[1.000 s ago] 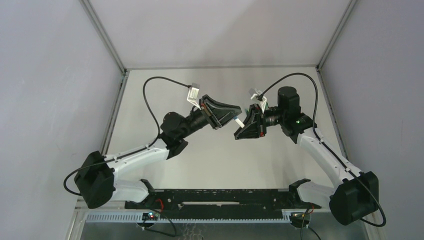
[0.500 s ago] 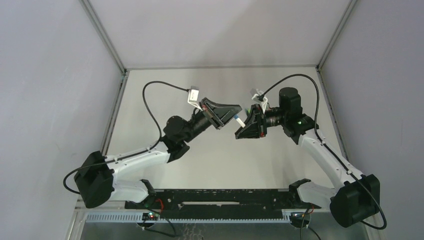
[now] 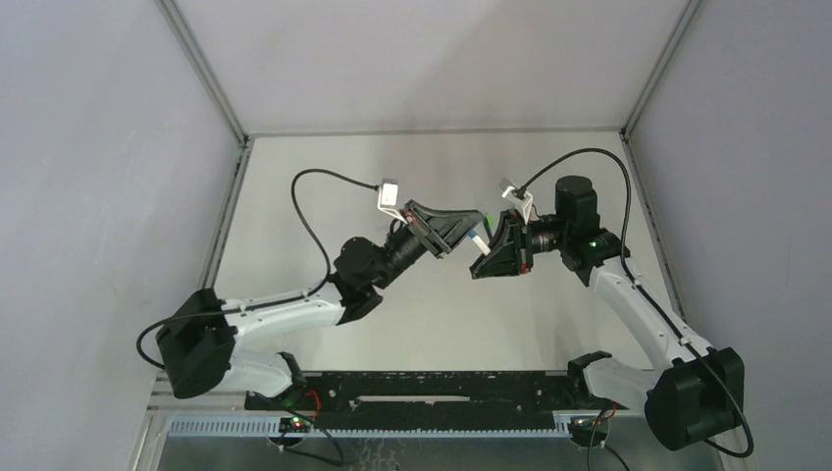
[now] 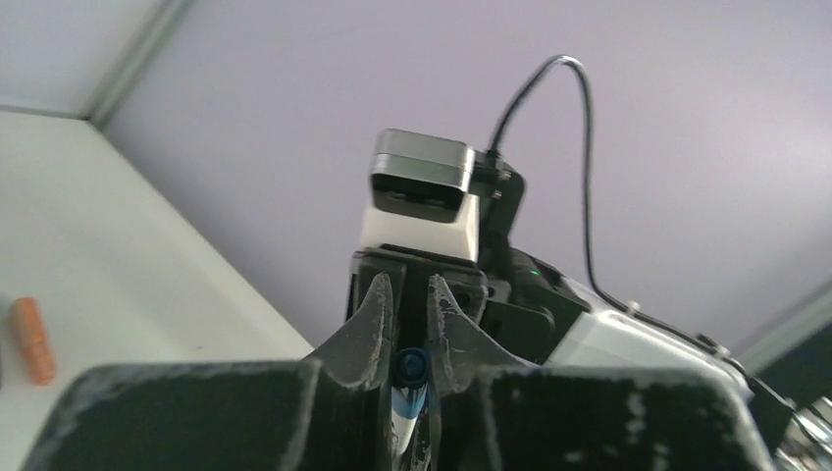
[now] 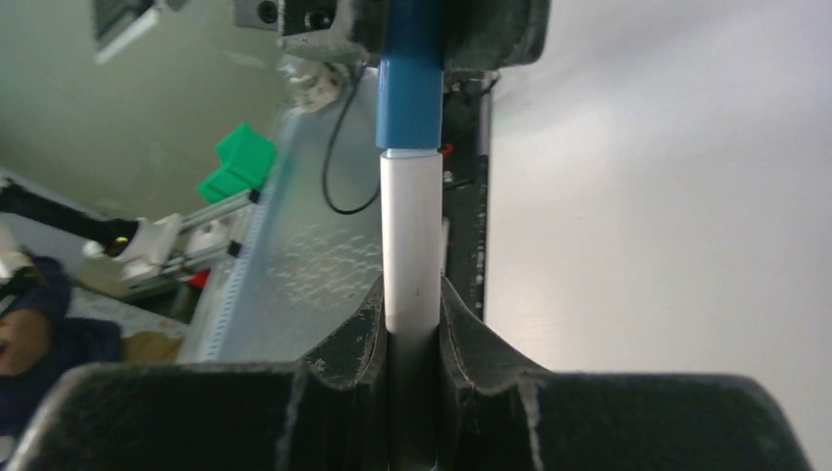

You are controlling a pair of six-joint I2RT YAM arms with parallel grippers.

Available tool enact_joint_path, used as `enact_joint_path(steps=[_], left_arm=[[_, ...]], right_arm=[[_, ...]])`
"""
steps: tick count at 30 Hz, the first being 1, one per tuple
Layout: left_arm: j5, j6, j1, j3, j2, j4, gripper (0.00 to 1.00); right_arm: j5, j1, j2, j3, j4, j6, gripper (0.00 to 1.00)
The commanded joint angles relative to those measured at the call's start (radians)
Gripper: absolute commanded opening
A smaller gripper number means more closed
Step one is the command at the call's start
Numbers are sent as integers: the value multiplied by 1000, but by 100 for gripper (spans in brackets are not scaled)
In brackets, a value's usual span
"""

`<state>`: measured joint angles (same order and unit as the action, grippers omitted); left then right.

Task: Insert the pens into the pen caps
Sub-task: Press the pen cap onto the pen.

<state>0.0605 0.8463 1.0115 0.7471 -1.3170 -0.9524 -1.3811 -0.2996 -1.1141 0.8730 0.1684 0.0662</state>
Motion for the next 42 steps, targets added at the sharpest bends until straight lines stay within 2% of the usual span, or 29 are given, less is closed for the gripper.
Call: enact_joint_path(steps=[1, 4, 6, 8, 11, 15, 18, 22, 24, 27, 28, 29, 32, 35, 38, 40, 42], left_arm=[[-509, 100, 87, -2, -133, 25, 0], [-605, 147, 100, 28, -218, -35, 0], [-626, 124, 104, 48, -242, 22, 0], [-566, 38, 105, 73, -230, 258, 0], [-375, -9, 107, 108, -201, 605, 0], [-323, 5, 128, 166, -213, 762, 0], [-364, 34, 133, 140, -194, 706, 0], [-438, 98, 133, 1, -136, 436, 0], [-438, 112, 134, -37, -127, 342, 0], [-485, 161, 139, -67, -164, 151, 0], [-491, 188, 139, -75, -180, 74, 0], [-492, 192, 139, -73, -192, 64, 0], [-413, 149, 151, -29, -195, 242, 0], [-252, 79, 183, 66, -177, 512, 0], [-72, 25, 219, 114, -141, 706, 0], [-40, 26, 228, 82, -127, 660, 0], [-131, 50, 225, 18, -123, 477, 0]], right_arm=[[5, 31, -16, 9, -280, 205, 0], [17, 28, -13, 1, -303, 215, 0], [77, 26, 12, 10, -244, 129, 0], [167, 17, 35, 62, -14, -36, 0], [285, 10, 51, 90, 68, -132, 0], [351, 15, 57, 94, 82, -139, 0], [336, 42, 59, 90, 69, -115, 0], [212, 100, 51, 55, -45, 3, 0], [152, 103, 46, 32, -124, 78, 0], [52, 102, 30, -28, -386, 257, 0], [48, 102, 27, -34, -407, 283, 0], [72, 102, 31, -33, -377, 264, 0], [210, 72, 48, 47, -55, -20, 0], [324, 34, 54, 69, 17, -99, 0], [316, 39, 47, 71, 25, -97, 0], [238, 55, 42, 62, -23, -45, 0], [186, 75, 44, 37, -97, 10, 0]])
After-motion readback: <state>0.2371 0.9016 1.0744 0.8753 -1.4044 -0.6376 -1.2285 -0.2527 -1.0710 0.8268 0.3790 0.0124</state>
